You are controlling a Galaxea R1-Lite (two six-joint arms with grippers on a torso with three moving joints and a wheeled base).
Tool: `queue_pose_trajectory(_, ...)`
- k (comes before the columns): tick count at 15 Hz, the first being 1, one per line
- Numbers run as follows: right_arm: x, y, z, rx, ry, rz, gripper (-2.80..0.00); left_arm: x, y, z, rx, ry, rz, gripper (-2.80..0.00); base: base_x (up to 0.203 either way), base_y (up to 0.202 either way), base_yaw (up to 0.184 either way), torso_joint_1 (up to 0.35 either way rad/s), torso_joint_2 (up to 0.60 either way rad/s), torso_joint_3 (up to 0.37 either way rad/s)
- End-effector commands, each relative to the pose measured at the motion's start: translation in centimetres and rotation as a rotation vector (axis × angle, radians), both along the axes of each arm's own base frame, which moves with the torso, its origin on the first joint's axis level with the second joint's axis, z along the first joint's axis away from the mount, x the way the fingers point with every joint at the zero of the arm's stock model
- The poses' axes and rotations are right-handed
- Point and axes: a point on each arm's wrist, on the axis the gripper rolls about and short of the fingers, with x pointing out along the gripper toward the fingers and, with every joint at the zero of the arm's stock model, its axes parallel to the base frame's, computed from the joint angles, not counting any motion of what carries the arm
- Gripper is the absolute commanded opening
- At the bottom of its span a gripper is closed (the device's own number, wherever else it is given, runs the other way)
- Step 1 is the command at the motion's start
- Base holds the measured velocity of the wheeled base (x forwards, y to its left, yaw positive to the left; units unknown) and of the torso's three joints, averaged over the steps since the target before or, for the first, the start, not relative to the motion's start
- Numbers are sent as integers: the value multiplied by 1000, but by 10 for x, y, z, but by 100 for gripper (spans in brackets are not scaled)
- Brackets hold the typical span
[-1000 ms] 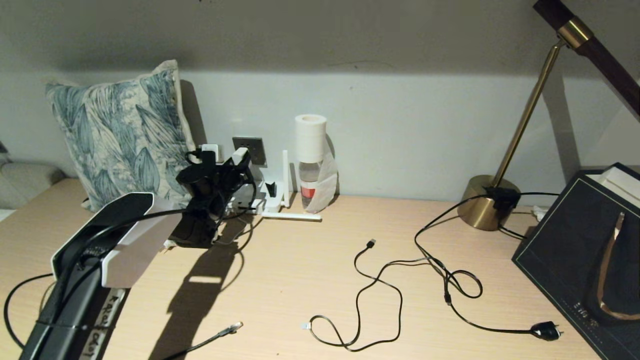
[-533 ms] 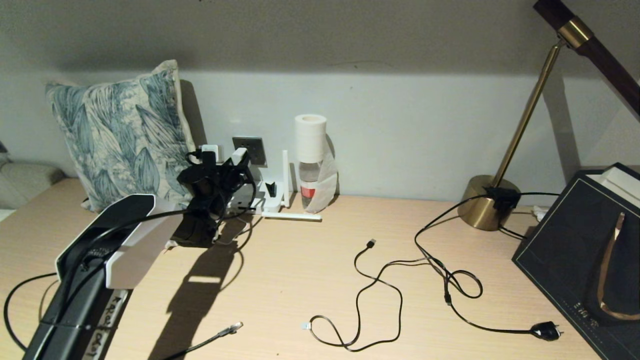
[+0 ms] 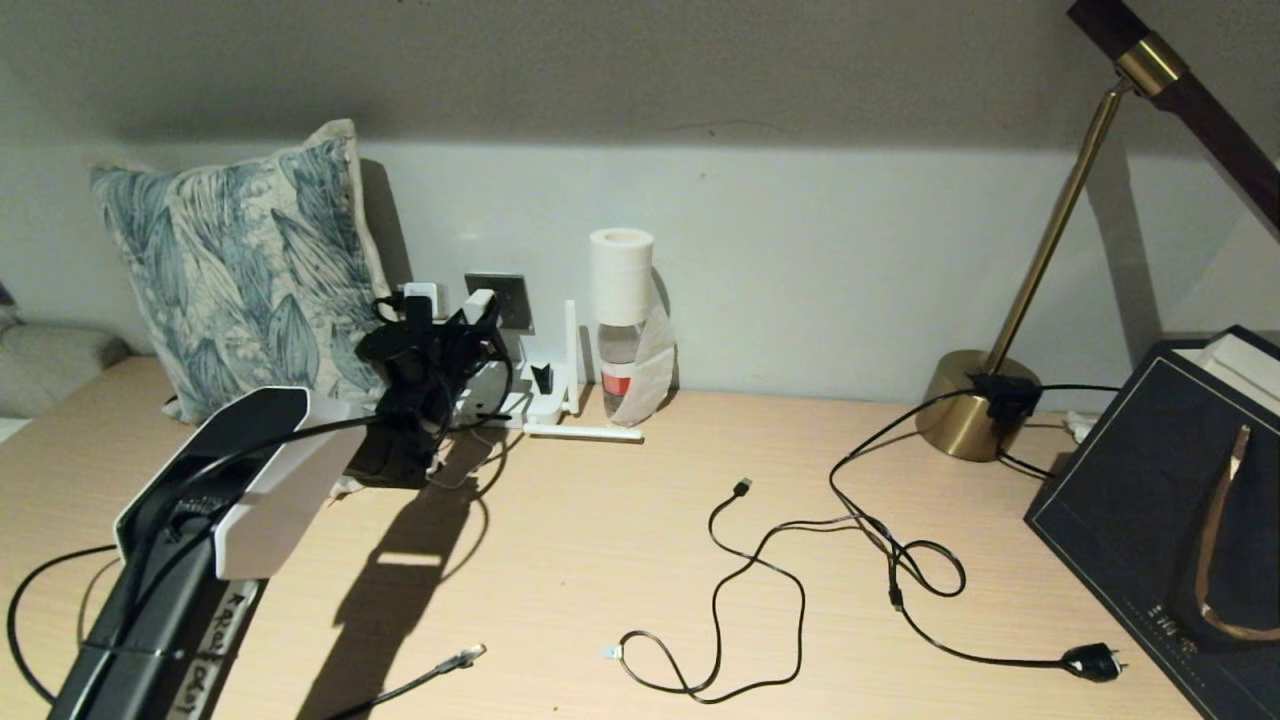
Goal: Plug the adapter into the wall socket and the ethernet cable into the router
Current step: Plug plug into socket
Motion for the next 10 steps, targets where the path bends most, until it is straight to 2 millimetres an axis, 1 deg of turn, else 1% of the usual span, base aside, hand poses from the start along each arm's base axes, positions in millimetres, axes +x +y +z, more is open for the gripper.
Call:
queue_pose_trajectory(1,3,0,-10,0,36,0,-280,0,0,2,-1,-6,0,-280,0,0,0,0,0,0)
queue_pose_trajectory(6,3,0,-10,0,36,0,-280,2,0,-4,0,4,0,-280,0,0,0,0,0,0)
queue_pose_trajectory(10,3,0,-10,0,36,0,-280,4,0,-1,-1,-13,0,-280,0,0,0,0,0,0)
